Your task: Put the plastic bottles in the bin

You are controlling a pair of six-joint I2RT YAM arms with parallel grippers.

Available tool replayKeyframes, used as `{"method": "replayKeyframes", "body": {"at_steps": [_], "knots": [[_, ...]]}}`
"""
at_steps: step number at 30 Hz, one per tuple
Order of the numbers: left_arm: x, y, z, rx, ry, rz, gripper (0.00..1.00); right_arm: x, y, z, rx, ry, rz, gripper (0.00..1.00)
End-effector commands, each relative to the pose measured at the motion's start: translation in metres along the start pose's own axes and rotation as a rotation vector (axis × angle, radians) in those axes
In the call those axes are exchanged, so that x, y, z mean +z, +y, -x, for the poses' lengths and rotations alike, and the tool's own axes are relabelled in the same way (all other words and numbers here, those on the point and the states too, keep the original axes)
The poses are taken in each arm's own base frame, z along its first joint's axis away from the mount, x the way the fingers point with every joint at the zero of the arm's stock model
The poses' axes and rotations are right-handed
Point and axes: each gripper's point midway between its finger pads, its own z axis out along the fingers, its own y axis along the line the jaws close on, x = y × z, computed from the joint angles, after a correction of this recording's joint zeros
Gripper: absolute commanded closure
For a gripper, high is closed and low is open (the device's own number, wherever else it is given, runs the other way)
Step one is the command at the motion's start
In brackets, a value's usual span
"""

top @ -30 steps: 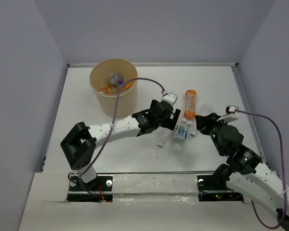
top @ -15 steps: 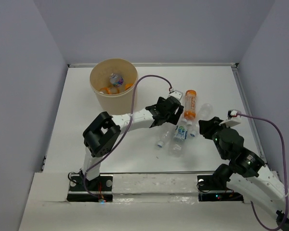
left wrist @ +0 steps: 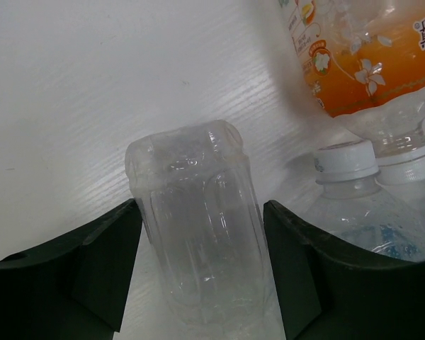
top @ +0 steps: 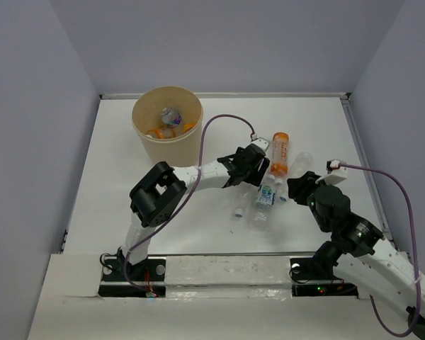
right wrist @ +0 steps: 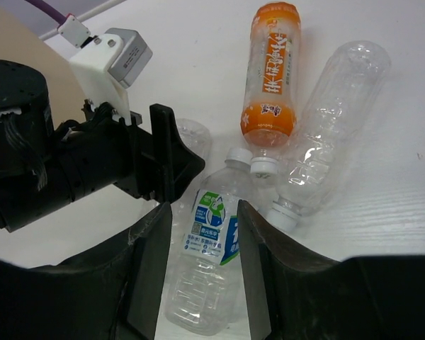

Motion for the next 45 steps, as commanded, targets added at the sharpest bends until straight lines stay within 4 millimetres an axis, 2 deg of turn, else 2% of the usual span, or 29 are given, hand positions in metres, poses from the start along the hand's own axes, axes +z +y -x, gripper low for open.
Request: {"method": "replayKeyframes", "body": {"at_steps": [1,2,4,6,8,10,11,13,14,16,17,19,20,21,22,25,26,27,28,31,32,34,35,37,40,42,45], "knots": [[-0.001,0.011,0.022,-0.037,-0.070,-0.004,0.26,0.003,0.007,-0.004,0.018,0.007,0.029,0.50],[-0.001,0.014,0.022,-0.042,-0.072,-0.001,0.28,0.003,0.007,-0.005,0.018,0.010,0.032,0.48],[0.000,0.021,0.018,-0.049,-0.071,0.010,0.35,0.006,0.009,-0.010,0.005,0.031,0.039,0.38],[-0.002,0.024,0.019,-0.052,-0.076,0.018,0.48,0.007,0.014,-0.016,-0.013,0.062,0.054,0.25],[-0.011,0.027,0.027,-0.050,-0.089,0.024,0.57,0.010,0.016,-0.023,-0.033,0.092,0.056,0.17],[-0.023,0.028,0.038,-0.065,-0.117,0.023,0.60,0.016,0.018,-0.036,-0.054,0.144,0.045,0.11],[-0.040,0.027,0.055,-0.083,-0.163,0.011,0.60,0.018,0.018,-0.039,-0.055,0.158,0.040,0.10],[-0.059,0.029,0.066,-0.107,-0.205,0.001,0.61,0.023,0.018,-0.047,-0.062,0.186,0.027,0.09],[-0.083,0.029,0.086,-0.126,-0.265,-0.017,0.61,0.025,0.019,-0.049,-0.065,0.190,0.024,0.09],[-0.108,0.031,0.100,-0.149,-0.317,-0.032,0.61,0.031,0.020,-0.055,-0.083,0.216,0.004,0.08],[-0.138,0.032,0.119,-0.168,-0.385,-0.052,0.61,0.034,0.022,-0.058,-0.085,0.227,0.002,0.08],[-0.168,0.035,0.137,-0.186,-0.452,-0.070,0.61,0.042,0.024,-0.067,-0.105,0.259,-0.015,0.08],[-0.199,0.038,0.153,-0.206,-0.522,-0.088,0.61,0.046,0.028,-0.065,-0.102,0.257,-0.010,0.08],[-0.214,0.046,0.161,-0.217,-0.560,-0.075,0.61,0.049,0.029,-0.068,-0.105,0.264,-0.018,0.09],[-0.243,0.053,0.175,-0.229,-0.628,-0.079,0.61,0.054,0.030,-0.072,-0.118,0.277,-0.037,0.09],[-0.287,0.080,0.198,-0.255,-0.730,-0.045,0.61,0.064,0.028,-0.078,-0.144,0.292,-0.069,0.09],[-0.309,0.104,0.207,-0.283,-0.773,0.004,0.61,0.069,0.029,-0.083,-0.161,0.308,-0.083,0.09],[-0.319,0.117,0.211,-0.299,-0.797,0.028,0.61,0.071,0.029,-0.086,-0.165,0.319,-0.088,0.09],[-0.329,0.142,0.216,-0.324,-0.826,0.079,0.61,0.073,0.029,-0.088,-0.170,0.328,-0.094,0.09],[-0.358,0.181,0.217,-0.359,-0.880,0.183,0.61,0.079,0.030,-0.099,-0.170,0.356,-0.106,0.09],[-0.368,0.203,0.216,-0.380,-0.905,0.249,0.61,0.081,0.029,-0.102,-0.169,0.361,-0.113,0.09],[-0.376,0.223,0.217,-0.398,-0.928,0.297,0.61,0.083,0.027,-0.105,-0.171,0.365,-0.121,0.09],[-0.378,0.241,0.216,-0.409,-0.932,0.339,0.60,0.083,0.026,-0.108,-0.176,0.369,-0.124,0.09],[-0.382,0.258,0.220,-0.431,-0.961,0.373,0.60,0.086,0.023,-0.113,-0.191,0.382,-0.136,0.09],[-0.379,0.286,0.220,-0.462,-0.984,0.450,0.60,0.088,0.020,-0.121,-0.213,0.404,-0.148,0.09],[-0.375,0.304,0.218,-0.490,-1.002,0.522,0.60,0.090,0.015,-0.130,-0.231,0.430,-0.163,0.09],[-0.377,0.319,0.223,-0.501,-1.052,0.583,0.60,0.091,0.016,-0.135,-0.238,0.445,-0.155,0.11]]}}
